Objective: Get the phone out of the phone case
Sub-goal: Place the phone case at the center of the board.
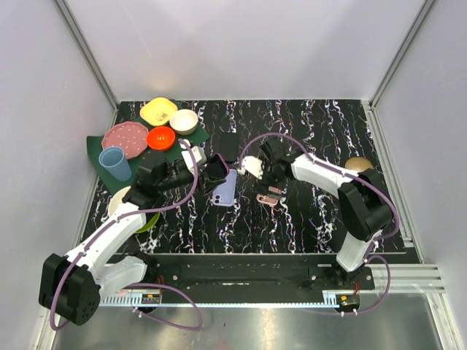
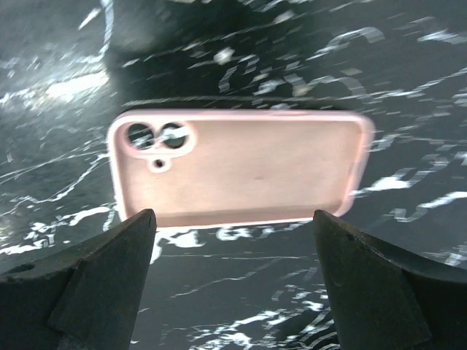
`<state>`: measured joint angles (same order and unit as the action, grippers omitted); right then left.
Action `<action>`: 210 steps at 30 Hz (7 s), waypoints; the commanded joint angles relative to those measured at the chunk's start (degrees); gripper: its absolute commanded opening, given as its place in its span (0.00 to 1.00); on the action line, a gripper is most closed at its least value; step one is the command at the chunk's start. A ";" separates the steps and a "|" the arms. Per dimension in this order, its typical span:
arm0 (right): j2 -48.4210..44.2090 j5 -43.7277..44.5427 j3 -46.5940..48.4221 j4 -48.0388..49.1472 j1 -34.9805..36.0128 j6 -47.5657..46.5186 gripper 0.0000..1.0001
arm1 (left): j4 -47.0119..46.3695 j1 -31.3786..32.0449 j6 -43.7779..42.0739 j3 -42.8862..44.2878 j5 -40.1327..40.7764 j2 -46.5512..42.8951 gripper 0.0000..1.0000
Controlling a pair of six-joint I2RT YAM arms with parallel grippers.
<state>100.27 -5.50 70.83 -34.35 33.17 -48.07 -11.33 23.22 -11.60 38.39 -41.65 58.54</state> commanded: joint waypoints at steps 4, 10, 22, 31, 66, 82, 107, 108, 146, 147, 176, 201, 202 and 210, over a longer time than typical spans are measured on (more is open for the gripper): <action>0.80 -0.92 -6.40 3.41 1.99 2.81 0.93 | -5.46 -0.37 0.87 1.77 -1.59 -1.50 0.31; 1.42 1.19 -7.72 4.20 1.99 2.20 0.93 | -5.54 -0.37 0.70 1.42 -1.59 -1.85 0.31; 2.13 1.63 -9.04 -0.63 1.99 -0.62 0.79 | -5.54 -0.37 0.96 1.51 -1.68 -1.85 0.31; 0.63 3.12 -9.92 -4.15 1.90 -3.95 0.80 | -5.63 -0.37 1.14 1.51 -1.68 -1.77 0.32; 4.67 4.01 1.50 11.58 0.76 13.35 0.84 | -5.81 -0.28 1.05 1.60 -1.86 -1.77 0.32; 3.89 5.23 -4.03 9.04 3.22 9.32 0.84 | -5.63 -0.46 0.87 1.69 -1.68 -1.50 0.32; -2.36 -0.31 -12.29 1.57 3.57 -5.01 0.85 | -5.28 -0.37 1.22 2.04 -1.59 -1.50 0.31; -2.53 -0.04 -12.47 1.57 3.66 -5.97 0.86 | -5.19 -0.46 1.14 2.04 -1.68 -1.50 0.31; -0.52 -10.76 2.38 -2.21 3.13 12.19 0.85 | -4.84 -0.46 1.40 2.21 -1.59 -1.76 0.31; 0.01 -12.15 2.39 -3.00 3.13 13.26 0.86 | -4.58 -0.46 1.14 2.30 -1.59 -1.85 0.31; 11.00 -2.07 1.24 1.74 1.90 21.18 0.01 | -5.10 -0.37 1.40 1.77 -1.77 -1.85 0.31; 0.19 8.66 -4.82 8.24 -9.44 52.36 0.00 | -4.14 -0.46 0.78 2.30 -0.10 -0.98 0.31; -0.16 8.05 -4.65 8.16 -9.44 53.60 0.00 | -4.05 -0.46 0.78 2.39 -0.10 -0.63 0.31; -1.39 5.67 -3.15 6.13 -9.35 64.59 0.00 | -4.05 -0.46 1.05 3.27 0.08 0.34 0.31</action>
<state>101.08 0.82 65.98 -29.36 23.38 9.15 -10.83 23.11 -10.46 38.52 -41.60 59.00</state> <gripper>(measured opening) 0.010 0.732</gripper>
